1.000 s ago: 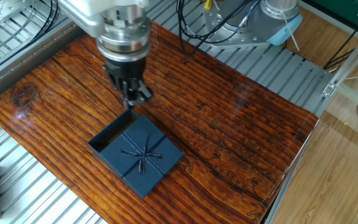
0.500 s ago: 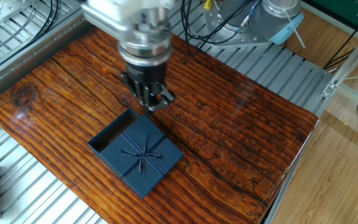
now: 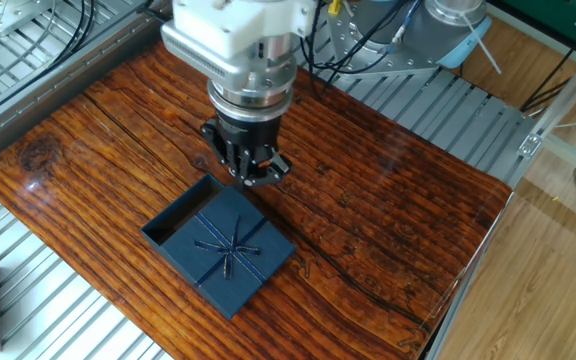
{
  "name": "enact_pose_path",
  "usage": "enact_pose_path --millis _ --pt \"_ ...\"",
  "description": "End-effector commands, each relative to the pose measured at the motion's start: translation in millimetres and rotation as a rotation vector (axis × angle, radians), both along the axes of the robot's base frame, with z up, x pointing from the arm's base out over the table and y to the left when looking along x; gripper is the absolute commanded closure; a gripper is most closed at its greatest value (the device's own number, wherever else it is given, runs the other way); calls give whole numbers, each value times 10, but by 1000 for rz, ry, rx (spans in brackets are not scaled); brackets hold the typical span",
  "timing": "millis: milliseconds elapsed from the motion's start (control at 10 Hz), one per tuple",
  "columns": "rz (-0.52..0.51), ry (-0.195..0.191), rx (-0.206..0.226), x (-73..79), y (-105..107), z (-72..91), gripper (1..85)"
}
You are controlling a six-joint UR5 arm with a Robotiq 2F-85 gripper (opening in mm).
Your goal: Slide the outer casing onto the gift box
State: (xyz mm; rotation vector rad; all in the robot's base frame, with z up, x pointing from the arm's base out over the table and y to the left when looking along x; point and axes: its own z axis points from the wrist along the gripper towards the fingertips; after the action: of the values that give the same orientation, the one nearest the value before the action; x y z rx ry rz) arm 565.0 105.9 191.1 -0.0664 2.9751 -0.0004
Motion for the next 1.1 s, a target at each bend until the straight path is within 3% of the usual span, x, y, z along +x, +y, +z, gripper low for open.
enact_pose_path --millis 0,100,300,400,500,600,800,900,1000 --pt "-1 18 12 -46 67 -2 847" --pt "6 19 -17 -50 -4 -3 847" --pt "11 6 -35 -15 -47 3 847" --pt "53 -1 -48 4 -63 7 847" --pt "99 -17 -26 42 16 12 847" --pt "171 -35 -36 88 27 21 847" --pt "272 -33 -85 94 -52 23 847" --pt "292 -44 -82 120 -28 28 847" --pt "256 -27 -85 78 -59 21 847"
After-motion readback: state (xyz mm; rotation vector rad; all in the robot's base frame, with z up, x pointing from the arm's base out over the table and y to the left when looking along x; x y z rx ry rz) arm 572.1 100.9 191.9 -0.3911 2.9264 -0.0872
